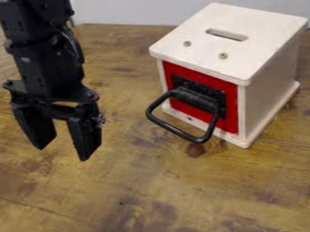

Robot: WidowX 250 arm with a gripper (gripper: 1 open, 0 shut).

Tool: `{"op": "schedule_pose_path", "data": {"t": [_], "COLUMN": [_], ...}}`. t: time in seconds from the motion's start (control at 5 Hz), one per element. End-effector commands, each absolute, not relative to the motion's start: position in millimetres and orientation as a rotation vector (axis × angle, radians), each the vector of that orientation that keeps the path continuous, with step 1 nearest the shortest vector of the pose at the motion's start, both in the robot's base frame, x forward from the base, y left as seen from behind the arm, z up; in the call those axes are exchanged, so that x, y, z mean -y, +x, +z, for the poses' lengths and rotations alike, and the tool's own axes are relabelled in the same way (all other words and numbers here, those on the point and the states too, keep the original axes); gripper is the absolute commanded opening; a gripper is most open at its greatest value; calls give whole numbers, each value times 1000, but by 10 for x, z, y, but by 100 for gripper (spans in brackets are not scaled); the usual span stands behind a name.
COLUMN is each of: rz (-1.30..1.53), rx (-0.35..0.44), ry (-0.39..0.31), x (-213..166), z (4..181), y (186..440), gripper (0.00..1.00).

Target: Open the drawer

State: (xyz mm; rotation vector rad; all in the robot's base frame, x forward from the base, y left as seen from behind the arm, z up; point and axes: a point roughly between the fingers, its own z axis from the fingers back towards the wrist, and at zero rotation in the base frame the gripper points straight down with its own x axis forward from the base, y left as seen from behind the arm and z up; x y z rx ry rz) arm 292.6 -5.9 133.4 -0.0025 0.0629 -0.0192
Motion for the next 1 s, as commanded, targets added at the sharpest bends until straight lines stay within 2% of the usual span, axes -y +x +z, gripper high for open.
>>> {"op": "schedule_pose_path", "data": {"t": [0.0,0.6,0.8], "rz": [45,191,349], "rx": [-65,-42,27], "ry": [-14,-56,-98], "x": [62,307,400], "z": [1359,1306,1271], "y": [2903,2955,3079], "gripper": [100,100,100]}}
